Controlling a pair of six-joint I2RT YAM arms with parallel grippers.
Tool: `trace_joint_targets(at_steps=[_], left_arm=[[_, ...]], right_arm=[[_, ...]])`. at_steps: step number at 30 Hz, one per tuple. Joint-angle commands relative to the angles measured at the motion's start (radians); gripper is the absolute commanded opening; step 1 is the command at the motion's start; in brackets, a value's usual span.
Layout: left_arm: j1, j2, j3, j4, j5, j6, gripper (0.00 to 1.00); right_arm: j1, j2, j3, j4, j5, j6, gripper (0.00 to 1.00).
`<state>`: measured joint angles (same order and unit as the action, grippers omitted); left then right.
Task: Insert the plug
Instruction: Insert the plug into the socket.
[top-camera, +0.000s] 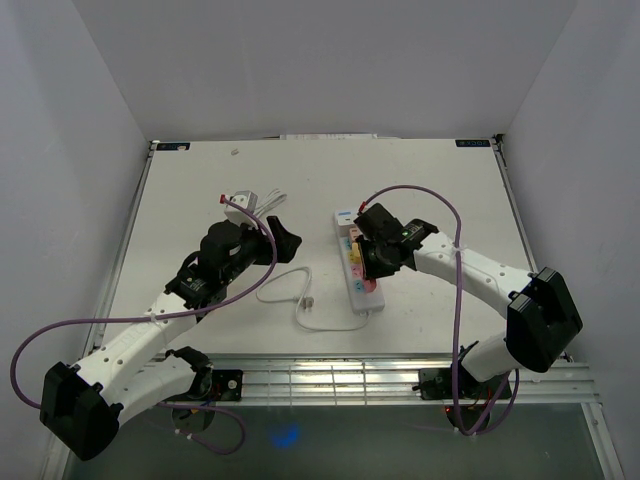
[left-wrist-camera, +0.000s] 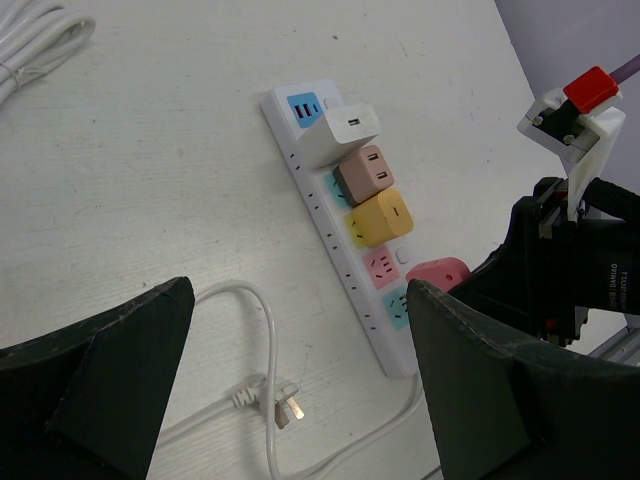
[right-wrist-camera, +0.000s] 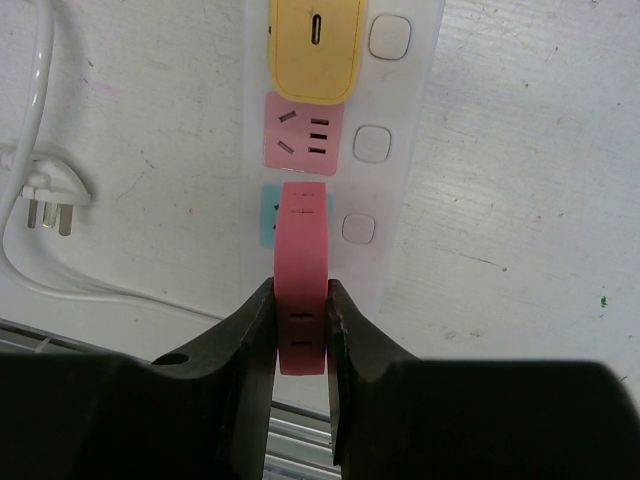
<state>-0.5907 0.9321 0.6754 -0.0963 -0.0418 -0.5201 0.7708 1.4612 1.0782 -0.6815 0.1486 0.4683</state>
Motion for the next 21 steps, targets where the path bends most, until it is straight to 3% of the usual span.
trace_joint_targets(at_steps=[1, 21], left_arm=[[0.003, -0.015, -0.008, 0.017, 0.01, 0.009, 0.98], [0.003, 0.001, 0.0, 0.021, 0.02, 0.008, 0.98]], right_arm=[[0.013, 0.005, 0.025, -0.049, 0.006, 0.018, 0.08], [0.015, 0.01, 0.003, -0.058, 0.02, 0.03, 0.08]])
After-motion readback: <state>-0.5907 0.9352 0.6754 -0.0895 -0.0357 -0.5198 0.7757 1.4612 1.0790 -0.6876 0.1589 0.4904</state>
